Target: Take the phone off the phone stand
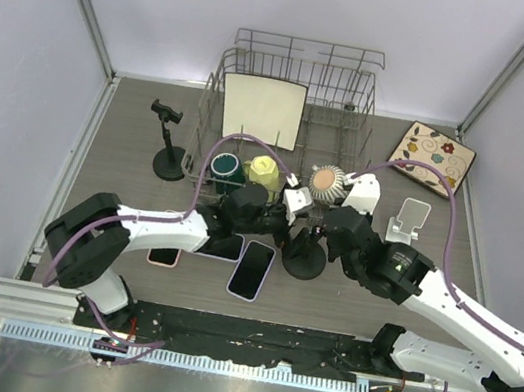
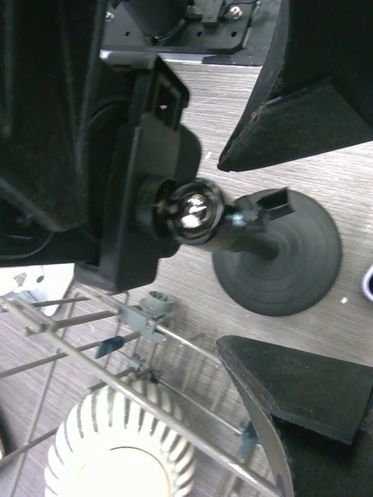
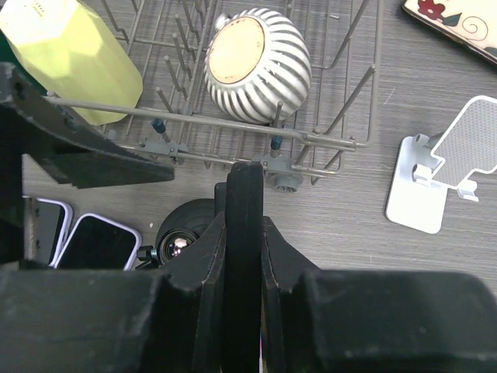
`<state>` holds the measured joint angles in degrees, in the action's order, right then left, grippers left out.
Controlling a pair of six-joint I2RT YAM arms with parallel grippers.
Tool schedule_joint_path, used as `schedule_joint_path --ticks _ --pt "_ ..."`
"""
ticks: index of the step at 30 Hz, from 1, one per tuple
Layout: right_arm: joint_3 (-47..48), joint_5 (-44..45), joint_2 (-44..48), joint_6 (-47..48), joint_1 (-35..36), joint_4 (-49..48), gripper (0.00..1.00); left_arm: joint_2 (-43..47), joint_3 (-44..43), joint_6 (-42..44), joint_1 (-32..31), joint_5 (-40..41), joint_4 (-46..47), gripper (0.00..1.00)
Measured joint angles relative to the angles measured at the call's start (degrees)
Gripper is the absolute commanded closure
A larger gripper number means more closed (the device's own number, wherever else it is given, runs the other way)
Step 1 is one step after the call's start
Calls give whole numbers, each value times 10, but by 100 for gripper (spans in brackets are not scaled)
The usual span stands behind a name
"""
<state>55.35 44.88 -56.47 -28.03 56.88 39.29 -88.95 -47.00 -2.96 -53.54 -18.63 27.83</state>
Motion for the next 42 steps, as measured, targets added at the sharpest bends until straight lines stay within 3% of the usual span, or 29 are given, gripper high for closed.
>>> schedule_joint_path --ticks 11,14,19,20,22,23,26,30,37,40,41,42 --pt "-20 -8 22 8 -1 -18 99 -74 -40 -9 -19 -10 62 32" --pt "-22 -9 22 10 -1 -20 99 -88 -45 -9 -23 -10 64 45" --pt "-28 -8 28 14 -1 -28 98 -96 -45 -11 -27 -18 70 76" --pt "-29 -5 28 14 -1 -30 93 -96 -45 -8 -27 -14 71 86" --pt "-29 -3 29 10 -2 -30 84 -96 -45 -5 -28 -14 71 94" --pt "-30 0 29 9 -2 -30 74 -97 -45 -6 -29 -15 73 100" --pt "-32 9 29 -1 -2 -30 64 -97 -45 -2 -31 -13 74 100" --pt "-36 26 29 -10 -1 -30 58 -97 -45 5 -35 -8 75 100" --pt "-44 34 24 -13 -5 -40 57 -97 -43 7 -38 -3 80 100" --pt "-47 32 19 -9 -9 -50 66 -97 -42 4 -37 0 81 100" --pt "-47 32 18 -8 -10 -52 80 -97 -42 4 -37 1 82 100" --pt "-48 30 17 -8 -11 -55 87 -97 -41 3 -37 2 82 100"
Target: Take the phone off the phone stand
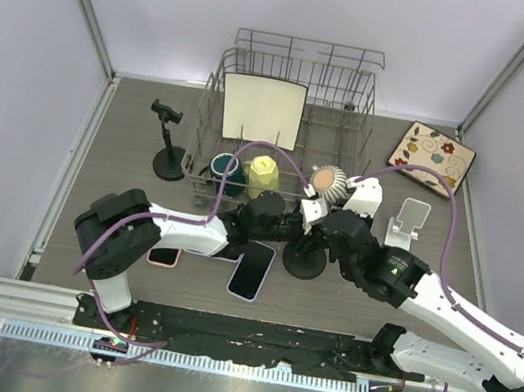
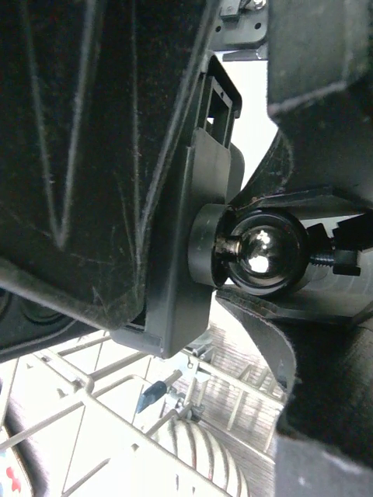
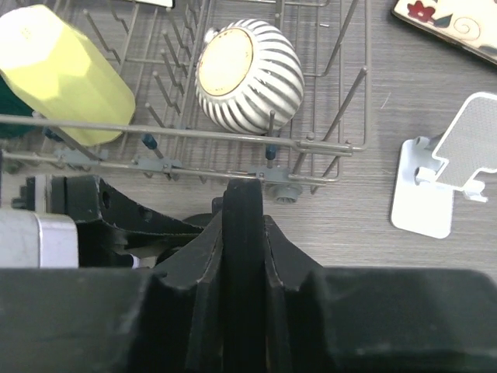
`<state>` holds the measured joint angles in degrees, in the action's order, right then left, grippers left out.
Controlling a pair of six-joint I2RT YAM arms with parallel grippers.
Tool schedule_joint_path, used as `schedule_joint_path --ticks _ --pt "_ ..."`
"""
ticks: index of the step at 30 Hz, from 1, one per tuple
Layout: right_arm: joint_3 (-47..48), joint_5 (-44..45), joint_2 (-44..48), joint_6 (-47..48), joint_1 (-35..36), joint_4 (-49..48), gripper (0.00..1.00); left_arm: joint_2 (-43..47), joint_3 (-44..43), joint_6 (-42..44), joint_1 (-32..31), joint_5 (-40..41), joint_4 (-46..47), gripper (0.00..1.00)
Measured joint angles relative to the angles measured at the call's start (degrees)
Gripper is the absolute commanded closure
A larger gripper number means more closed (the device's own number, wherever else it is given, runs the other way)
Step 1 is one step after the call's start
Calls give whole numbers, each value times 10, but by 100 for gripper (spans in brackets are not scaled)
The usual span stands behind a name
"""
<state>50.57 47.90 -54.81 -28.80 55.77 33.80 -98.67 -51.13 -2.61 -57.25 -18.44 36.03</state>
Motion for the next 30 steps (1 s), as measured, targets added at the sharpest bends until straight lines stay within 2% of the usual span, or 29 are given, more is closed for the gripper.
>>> schedule_joint_path --ticks 2,16,23,30 --pt "-2 -6 -3 5 0 -8 99 0 0 1 -1 6 0 100" --pt "2 -21 2 -8 -5 14 99 1 -2 -35 -25 113 -2 100" --pt "6 9 0 -65 12 49 99 3 -10 -68 -37 164 -25 100" --pt "17 38 0 -128 33 102 99 5 -16 -96 -38 165 -42 100"
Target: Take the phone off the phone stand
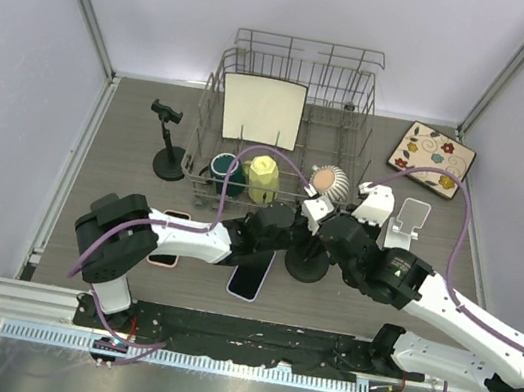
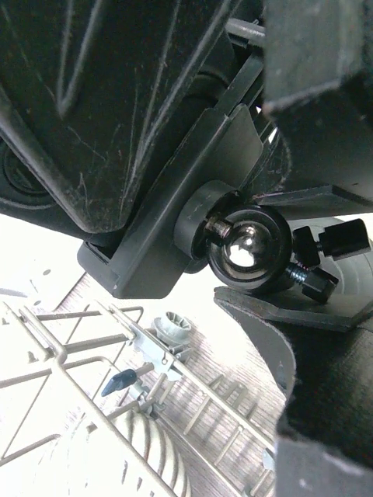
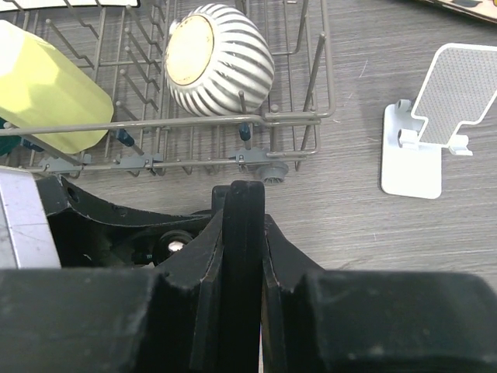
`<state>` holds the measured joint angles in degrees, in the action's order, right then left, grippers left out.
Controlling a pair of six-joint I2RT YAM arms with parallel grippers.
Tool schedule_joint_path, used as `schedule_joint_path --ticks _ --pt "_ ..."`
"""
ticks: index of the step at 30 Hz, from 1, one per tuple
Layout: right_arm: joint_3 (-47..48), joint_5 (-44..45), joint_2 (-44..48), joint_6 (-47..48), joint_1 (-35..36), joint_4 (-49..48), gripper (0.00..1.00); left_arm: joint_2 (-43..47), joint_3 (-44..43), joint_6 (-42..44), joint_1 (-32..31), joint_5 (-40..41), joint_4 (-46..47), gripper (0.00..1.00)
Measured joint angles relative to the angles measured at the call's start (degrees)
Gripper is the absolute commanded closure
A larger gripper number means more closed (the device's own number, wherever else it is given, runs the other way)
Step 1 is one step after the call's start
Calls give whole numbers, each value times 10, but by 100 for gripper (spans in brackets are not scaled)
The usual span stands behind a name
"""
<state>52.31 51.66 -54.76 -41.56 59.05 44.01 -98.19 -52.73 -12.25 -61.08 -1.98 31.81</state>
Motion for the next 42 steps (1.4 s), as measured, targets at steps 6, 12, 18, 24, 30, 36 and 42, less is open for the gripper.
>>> schedule_joint_path --ticks 6,12,18,24,30,36,42 --pt "14 15 -5 -63 3 46 99 0 1 -8 0 -6 2 100" --pt "47 23 -39 -150 -3 108 99 5 24 -23 1 -3 35 100" --pt "57 29 -49 -217 -21 154 99 16 46 -40 2 5 55 100" --pt "40 -9 -51 -231 -34 291 99 30 57 -84 49 78 63 100" --pt "41 -12 -37 -210 -37 283 99 31 60 -85 56 89 67 100" --pt "56 -12 -36 -151 -45 249 99 30 62 -64 56 66 71 82" --pt "56 -21 -41 -108 -52 212 99 30 62 -28 56 21 68 56"
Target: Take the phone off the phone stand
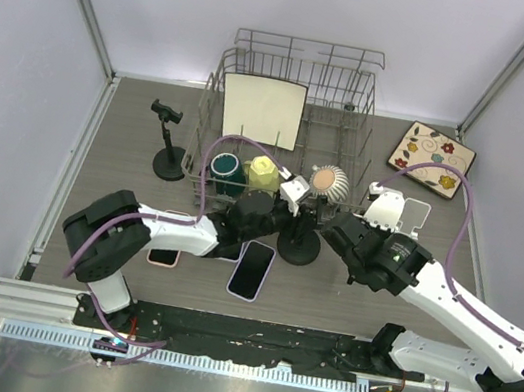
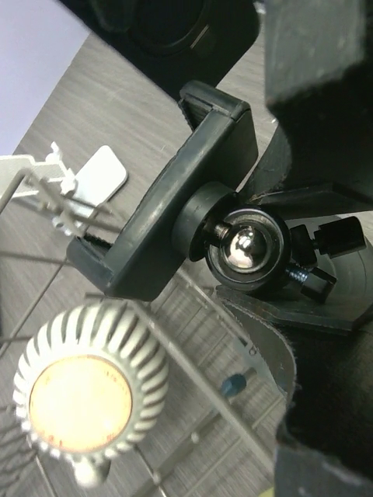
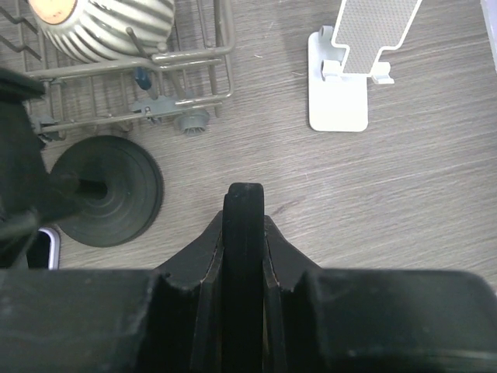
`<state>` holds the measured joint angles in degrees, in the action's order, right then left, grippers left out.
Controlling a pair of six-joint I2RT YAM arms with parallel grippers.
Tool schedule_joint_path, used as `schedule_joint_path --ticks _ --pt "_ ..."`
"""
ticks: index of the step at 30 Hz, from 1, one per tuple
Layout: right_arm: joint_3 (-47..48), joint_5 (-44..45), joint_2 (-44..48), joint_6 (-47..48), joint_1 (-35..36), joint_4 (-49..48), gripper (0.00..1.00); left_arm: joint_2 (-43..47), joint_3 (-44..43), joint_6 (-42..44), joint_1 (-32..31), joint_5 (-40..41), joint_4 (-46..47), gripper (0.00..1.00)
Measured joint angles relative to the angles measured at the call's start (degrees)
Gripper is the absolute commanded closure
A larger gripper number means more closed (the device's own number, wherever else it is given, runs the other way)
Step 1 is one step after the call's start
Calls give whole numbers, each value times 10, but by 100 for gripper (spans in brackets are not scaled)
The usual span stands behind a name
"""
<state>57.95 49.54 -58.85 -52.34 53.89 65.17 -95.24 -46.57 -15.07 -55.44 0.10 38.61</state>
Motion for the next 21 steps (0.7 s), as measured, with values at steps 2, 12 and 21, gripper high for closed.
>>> schedule_joint_path --ticks 2,12,21 --pt "0 -3 0 12 0 -12 99 0 -1 11 -1 -20 -6 49" --pt "0 -4 16 53 -6 -34 99 12 -1 36 -7 -67 -73 17" --pt "0 -11 16 56 -14 -35 99 115 11 38 -9 -66 -124 2"
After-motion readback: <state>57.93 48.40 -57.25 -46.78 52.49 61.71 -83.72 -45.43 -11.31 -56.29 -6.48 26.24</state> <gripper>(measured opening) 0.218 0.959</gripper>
